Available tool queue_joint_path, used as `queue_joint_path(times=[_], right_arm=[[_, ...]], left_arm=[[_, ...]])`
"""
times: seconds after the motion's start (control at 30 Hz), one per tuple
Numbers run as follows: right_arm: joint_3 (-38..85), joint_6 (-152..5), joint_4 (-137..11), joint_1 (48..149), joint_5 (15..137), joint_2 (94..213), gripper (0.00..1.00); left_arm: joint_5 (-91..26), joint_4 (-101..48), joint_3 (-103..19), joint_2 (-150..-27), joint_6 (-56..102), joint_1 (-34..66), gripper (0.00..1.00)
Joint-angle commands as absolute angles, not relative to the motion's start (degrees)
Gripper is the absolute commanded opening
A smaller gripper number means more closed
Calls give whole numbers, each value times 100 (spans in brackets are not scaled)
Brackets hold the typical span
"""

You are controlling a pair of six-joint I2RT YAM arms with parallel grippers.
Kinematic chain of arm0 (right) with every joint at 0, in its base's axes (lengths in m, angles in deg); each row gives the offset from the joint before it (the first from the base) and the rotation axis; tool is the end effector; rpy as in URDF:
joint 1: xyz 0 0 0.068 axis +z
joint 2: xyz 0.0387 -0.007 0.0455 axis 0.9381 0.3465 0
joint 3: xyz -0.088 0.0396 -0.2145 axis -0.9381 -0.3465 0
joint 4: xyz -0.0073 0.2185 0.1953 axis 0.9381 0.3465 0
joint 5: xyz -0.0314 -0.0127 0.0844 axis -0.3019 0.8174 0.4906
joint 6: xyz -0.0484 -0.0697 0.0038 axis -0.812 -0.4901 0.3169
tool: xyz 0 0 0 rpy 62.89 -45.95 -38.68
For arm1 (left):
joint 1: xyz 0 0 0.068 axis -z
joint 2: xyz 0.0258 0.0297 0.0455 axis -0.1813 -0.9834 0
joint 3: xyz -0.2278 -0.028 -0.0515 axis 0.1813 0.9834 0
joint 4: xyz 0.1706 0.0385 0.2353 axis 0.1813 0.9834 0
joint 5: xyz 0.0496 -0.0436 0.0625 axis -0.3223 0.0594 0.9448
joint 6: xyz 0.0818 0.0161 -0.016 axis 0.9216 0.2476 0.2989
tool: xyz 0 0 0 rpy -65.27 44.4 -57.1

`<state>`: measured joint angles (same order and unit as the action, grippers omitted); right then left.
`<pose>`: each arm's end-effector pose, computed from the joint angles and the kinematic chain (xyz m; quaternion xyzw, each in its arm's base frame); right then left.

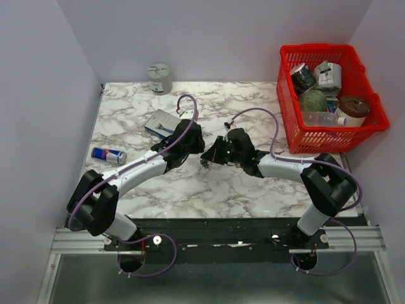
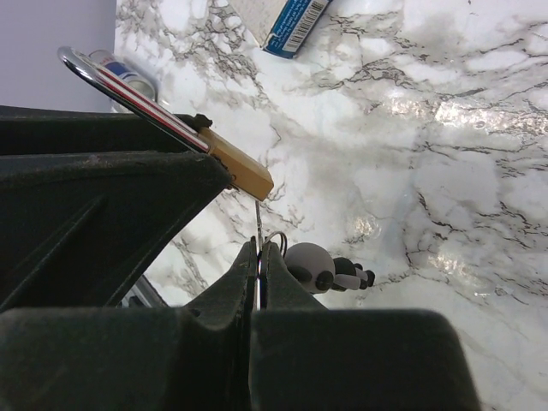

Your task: Unlock with the key

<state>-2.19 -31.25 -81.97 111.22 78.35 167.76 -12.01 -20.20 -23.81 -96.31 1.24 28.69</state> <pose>0.2989 0.2812 0.1135 0.0133 0.8523 0.4190 0.3129 0.3114 -0.2330 0.1738 -0.0076 0.8759 -0.2047 0.4368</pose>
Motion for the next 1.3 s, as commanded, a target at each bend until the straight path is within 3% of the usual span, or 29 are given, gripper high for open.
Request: queue_joint_path(times=[0.0,1.27], right_arm=[[-319,-3225,-9225,11025,7456,16796,1],[-609,-3550,-8839,11508,6147,17218,1]], left_arm=[[-1817,-1478,-2476,-9806,239,2946,0],[-3839,-1135,-2960,-10931,213,2348,0]])
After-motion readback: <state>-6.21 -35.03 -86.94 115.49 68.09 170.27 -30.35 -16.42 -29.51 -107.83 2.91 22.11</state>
